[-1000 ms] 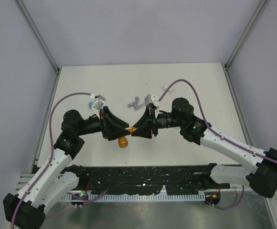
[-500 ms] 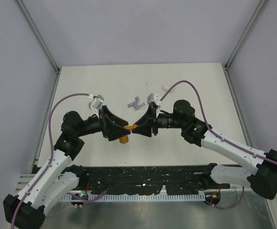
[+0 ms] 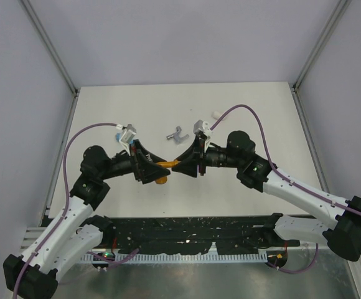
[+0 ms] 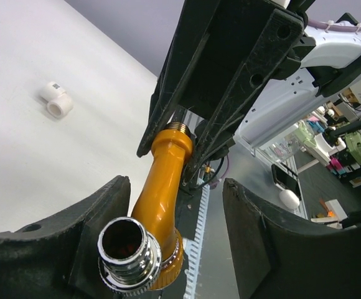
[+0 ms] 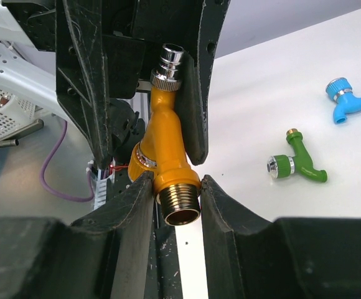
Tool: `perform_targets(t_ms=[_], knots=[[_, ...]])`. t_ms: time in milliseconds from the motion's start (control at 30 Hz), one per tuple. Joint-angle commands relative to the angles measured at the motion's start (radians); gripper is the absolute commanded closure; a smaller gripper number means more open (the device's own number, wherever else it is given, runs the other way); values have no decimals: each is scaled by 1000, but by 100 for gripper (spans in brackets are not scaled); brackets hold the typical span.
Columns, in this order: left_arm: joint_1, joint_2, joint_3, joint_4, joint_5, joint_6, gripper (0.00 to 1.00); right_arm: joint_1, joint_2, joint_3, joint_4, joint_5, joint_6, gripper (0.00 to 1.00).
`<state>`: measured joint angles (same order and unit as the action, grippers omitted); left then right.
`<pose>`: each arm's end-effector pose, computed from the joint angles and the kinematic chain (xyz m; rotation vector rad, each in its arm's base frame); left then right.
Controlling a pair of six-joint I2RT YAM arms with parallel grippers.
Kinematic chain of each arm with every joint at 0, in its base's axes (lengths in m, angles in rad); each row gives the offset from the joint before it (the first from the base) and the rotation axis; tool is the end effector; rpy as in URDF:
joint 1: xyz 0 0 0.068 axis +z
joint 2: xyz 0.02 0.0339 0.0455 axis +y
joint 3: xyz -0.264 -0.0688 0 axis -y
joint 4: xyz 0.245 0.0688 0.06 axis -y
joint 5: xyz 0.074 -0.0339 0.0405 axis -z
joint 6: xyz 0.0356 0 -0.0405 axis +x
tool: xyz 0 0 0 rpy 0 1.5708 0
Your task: Install the water faucets
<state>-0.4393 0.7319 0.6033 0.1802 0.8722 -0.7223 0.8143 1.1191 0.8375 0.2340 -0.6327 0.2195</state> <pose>0.1432 -0.0974 0.3230 0.5470 1.6804 -1.5347 0.1627 0.2031 0.3357 -1.0019 1.4646 1.2802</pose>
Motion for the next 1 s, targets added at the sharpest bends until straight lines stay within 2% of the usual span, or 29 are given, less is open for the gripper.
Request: perform_targets(t_ms=[0,33,67,100,233,333,367,433,467,500,600,633,733,833,967], knots=[[-9,6,23,4,-10,24,37,2,-13,12,85,8,21,95],[-12,8,24,4,-16,27,41,2,-13,12,85,10,21,95],[-13,8,24,4,-19,29,48,3,-12,12,85,7,21,95],[-13,11,23,4,-24,30,61,3,-10,12,84,10,21,95],[-15,0,18,4,-45,38,100,5,-5,8,83,7,26,95],[-15,-15,12,-10,-82,58,100,3,-10,2,74,13,24,94],[-15,-20,16,-30,-97,72,100,3,-12,0,70,22,23,82],[-12,-20,30,-91,-142,99,100,0,-16,-5,38,59,17,64],[-6,-17,39,-143,-166,118,100,-3,-19,-8,27,73,11,59],[5,-16,47,-162,-171,130,100,-13,-21,-8,-5,106,9,47],[40,-8,55,-220,-167,141,100,-44,-21,-11,-70,155,9,35],[51,-9,62,-246,-177,150,100,-68,-19,-8,-117,187,14,28],[56,-5,111,-399,-284,240,100,-151,-28,-21,-185,179,69,18],[56,-6,176,-545,-433,335,100,-251,-56,-63,-226,174,112,14],[56,-17,245,-649,-544,451,100,-328,-97,-78,-409,316,92,2]])
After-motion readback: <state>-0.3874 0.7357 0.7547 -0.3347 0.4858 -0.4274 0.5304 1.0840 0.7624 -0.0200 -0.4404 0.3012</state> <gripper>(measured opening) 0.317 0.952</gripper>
